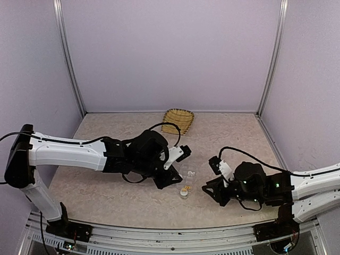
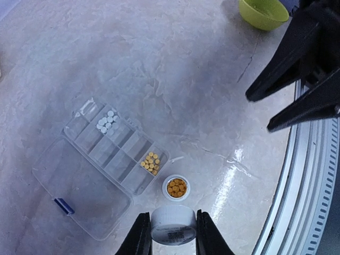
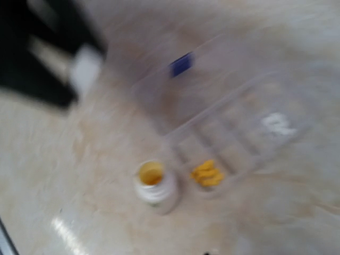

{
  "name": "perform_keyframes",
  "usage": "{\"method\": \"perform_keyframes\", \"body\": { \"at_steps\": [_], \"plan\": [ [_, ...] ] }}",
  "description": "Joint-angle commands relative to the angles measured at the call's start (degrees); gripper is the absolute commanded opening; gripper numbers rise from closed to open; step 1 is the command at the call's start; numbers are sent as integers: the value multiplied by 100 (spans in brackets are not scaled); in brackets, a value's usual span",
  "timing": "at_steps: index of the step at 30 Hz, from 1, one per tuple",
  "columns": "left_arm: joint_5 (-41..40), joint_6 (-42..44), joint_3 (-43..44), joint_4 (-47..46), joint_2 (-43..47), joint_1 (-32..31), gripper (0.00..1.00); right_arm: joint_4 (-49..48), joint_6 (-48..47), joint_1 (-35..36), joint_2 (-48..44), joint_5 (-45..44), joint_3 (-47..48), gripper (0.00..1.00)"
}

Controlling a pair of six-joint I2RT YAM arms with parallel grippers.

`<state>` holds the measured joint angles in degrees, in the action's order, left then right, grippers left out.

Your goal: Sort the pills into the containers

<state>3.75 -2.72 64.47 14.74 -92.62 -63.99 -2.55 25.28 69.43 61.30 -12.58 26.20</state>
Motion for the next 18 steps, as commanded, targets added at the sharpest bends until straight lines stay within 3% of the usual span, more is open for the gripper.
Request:
{"method": "perform_keyframes", "body": {
  "at_steps": [1, 9, 18],
  "plan": [
    [444, 249, 509, 659, -493, 61, 20, 876, 634, -89, -844, -835, -187, 27],
    [356, 316, 1155, 1155, -1103, -22, 21, 1024, 742, -248, -2005, -1019, -615, 29],
    [-150, 467, 1821, 1810, -1715, -261, 21, 935, 658, -306, -1938, -958, -682, 30]
  ]
}}
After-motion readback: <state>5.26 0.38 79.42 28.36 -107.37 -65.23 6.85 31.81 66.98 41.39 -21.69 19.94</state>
